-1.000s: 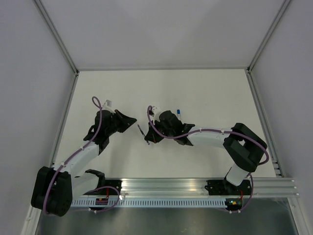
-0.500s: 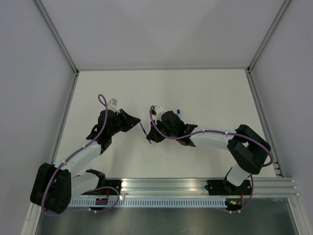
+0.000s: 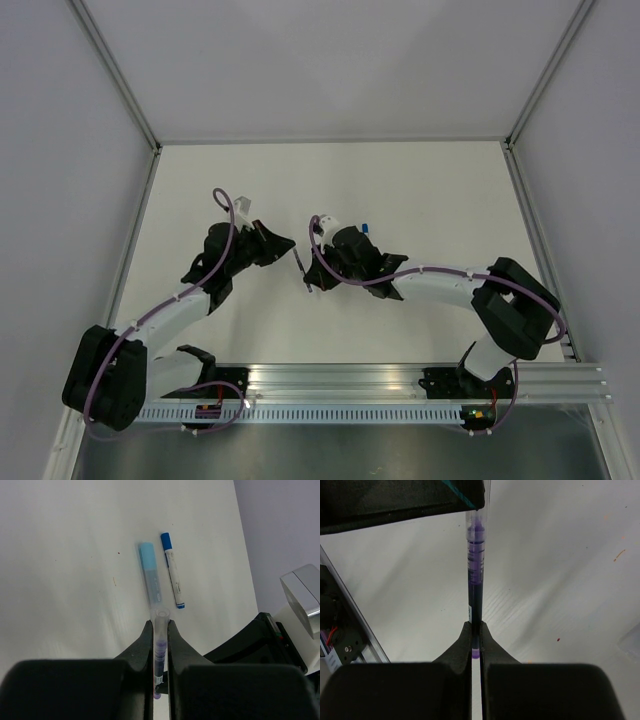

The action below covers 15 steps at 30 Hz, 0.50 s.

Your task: Insert the pens into the pen caps

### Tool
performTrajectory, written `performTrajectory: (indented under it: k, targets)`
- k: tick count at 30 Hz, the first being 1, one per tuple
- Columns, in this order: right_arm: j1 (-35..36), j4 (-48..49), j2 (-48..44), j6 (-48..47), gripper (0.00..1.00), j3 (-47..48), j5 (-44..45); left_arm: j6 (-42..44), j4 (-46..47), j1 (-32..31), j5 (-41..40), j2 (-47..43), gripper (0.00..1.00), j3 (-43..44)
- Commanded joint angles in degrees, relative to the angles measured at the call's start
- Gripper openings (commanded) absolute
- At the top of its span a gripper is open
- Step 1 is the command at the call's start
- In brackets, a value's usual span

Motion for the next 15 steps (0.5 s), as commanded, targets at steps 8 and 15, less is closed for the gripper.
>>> performTrajectory:
  k: [8, 15]
  targets:
    - [-1.0, 2.8, -4.6, -2.0, 0.00, -0.2, 4.4, 7.2, -0.4, -2.0, 6.5, 2.8, 0.13, 3.5]
    - [-0.9, 2.6, -5.0, -2.4, 0.00, -0.4, 4.3, 8.6, -0.4, -2.0, 6.7, 2.7, 0.33, 3.6]
